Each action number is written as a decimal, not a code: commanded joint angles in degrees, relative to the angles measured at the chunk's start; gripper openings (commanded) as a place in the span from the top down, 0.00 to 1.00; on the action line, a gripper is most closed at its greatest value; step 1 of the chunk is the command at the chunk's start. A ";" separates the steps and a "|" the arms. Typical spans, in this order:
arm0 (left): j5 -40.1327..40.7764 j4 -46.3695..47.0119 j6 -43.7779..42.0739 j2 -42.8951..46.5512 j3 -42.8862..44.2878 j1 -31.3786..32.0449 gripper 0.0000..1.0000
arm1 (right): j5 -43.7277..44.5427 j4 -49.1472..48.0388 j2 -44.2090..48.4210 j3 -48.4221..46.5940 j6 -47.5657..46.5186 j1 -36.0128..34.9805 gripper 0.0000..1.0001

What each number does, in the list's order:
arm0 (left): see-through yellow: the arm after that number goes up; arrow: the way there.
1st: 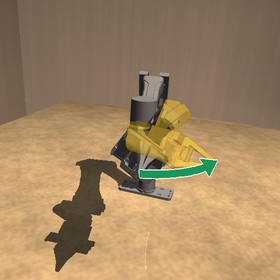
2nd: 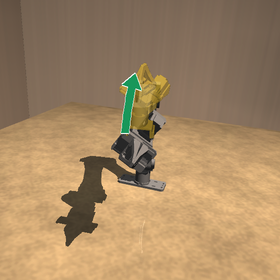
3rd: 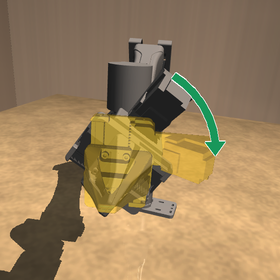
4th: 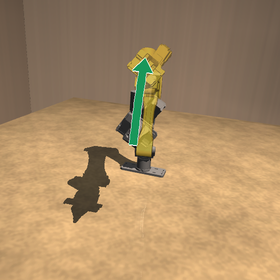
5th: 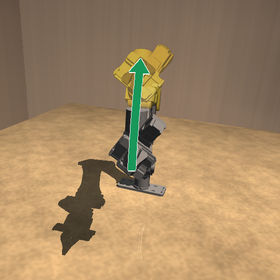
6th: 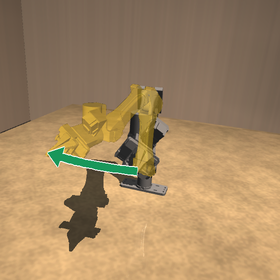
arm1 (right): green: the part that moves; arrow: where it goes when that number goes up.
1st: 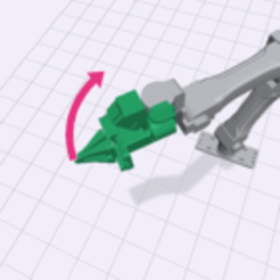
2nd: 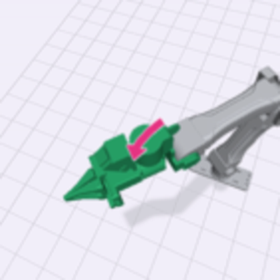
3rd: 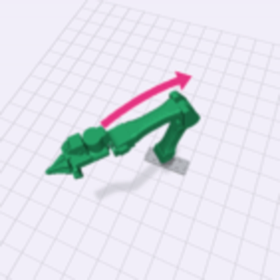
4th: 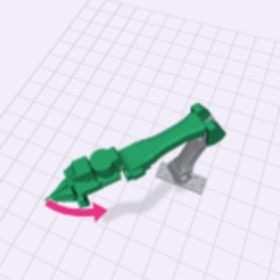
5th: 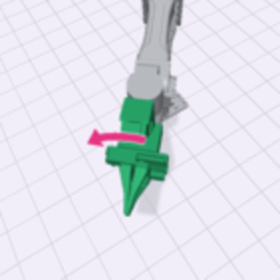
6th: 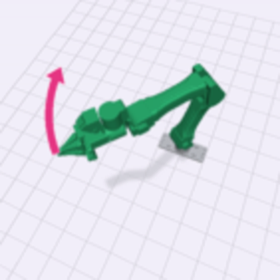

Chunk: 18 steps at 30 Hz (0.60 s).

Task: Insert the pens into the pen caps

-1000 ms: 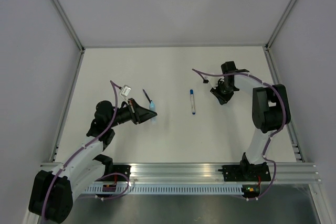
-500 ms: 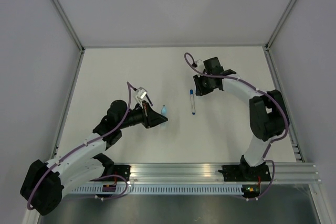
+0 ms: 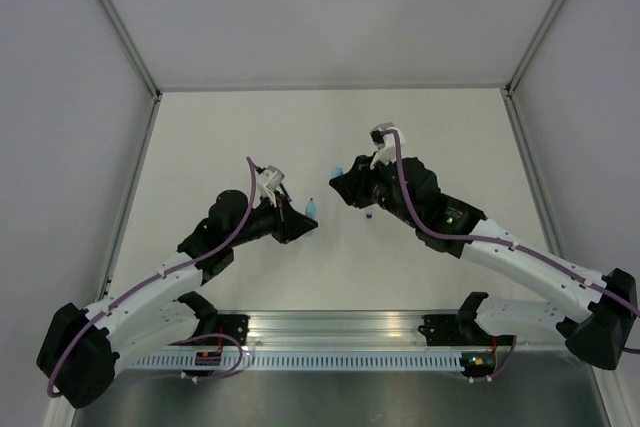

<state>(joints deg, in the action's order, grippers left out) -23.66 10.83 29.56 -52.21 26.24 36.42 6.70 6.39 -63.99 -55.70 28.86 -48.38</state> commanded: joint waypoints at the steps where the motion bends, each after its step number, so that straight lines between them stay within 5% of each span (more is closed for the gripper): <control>1: 2.30 -0.19 -3.19 0.08 2.15 0.66 0.98 | 10.69 -3.67 0.09 1.12 5.06 -4.78 1.00; 18: 1.77 0.16 -3.20 0.88 1.89 0.84 0.98 | 18.62 -8.23 -8.52 -2.57 5.50 -10.42 1.00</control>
<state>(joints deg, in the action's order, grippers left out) -22.55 9.74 28.03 -52.21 26.30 36.88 23.29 2.02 -71.79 -55.35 33.30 -58.41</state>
